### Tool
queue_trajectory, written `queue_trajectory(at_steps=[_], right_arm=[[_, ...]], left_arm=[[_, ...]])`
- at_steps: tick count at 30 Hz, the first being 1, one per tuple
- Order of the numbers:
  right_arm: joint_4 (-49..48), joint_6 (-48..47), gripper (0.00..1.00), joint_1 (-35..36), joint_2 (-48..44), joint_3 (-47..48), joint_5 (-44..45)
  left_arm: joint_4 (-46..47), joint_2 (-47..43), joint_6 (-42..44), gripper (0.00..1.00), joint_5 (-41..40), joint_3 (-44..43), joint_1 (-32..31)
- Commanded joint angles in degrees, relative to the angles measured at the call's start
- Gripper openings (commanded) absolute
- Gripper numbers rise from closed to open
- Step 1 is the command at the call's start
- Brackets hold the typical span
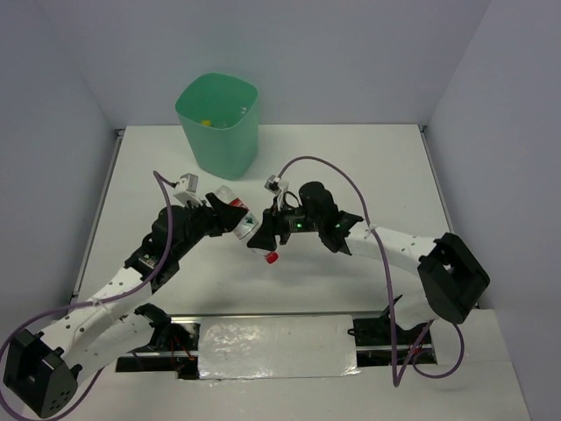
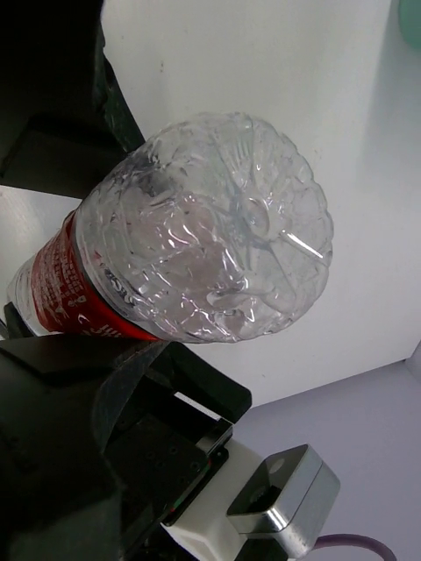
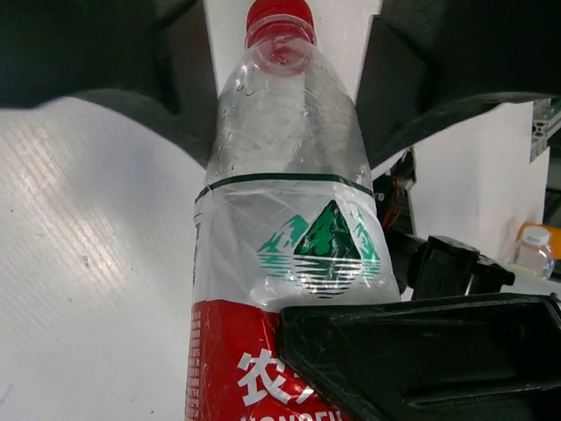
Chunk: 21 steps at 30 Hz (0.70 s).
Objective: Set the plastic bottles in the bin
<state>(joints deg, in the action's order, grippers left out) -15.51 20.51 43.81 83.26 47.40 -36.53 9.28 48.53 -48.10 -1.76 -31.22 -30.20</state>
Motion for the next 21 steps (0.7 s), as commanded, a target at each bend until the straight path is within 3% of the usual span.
queue_trajectory(at_steps=[1, 2, 3, 10, 15, 19, 21], right_arm=[[-1.47, -1.35, 0.65, 0.66, -5.21, -0.9, -1.09], [-0.59, -2.22, 0.93, 0.57, -6.26, -0.9, -0.56], [0.29, -2.67, 1.0, 0.49, -6.88, -0.9, 0.31], [6.62, -3.46, 1.0, -2.06, -16.01, -3.71, 9.63], [10.32, -1.62, 1.0, -8.37, -26.37, -9.07, 22.54], [11.02, 0.05, 1.0, -13.83, -28.42, -12.41, 23.0], [12.6, -0.47, 1.0, -15.76, -28.51, -12.59, 23.26]], left_arm=[[1.8, -1.07, 2.83, 0.43, -2.37, -2.52, 0.31], [1.53, -0.99, 3.01, 0.42, -2.46, -3.31, 0.31], [1.1, -0.9, 3.27, 0.42, -2.81, -3.84, 0.31], [-2.24, 2.79, 8.28, 0.42, -8.42, -13.85, 0.4], [-6.46, 10.87, 12.76, 0.4, -17.3, -32.53, 2.5], [-7.87, 19.81, 12.42, 0.47, -19.42, -46.35, 8.56], [-9.1, 23.25, 12.94, 0.44, -21.69, -55.03, 9.89]])
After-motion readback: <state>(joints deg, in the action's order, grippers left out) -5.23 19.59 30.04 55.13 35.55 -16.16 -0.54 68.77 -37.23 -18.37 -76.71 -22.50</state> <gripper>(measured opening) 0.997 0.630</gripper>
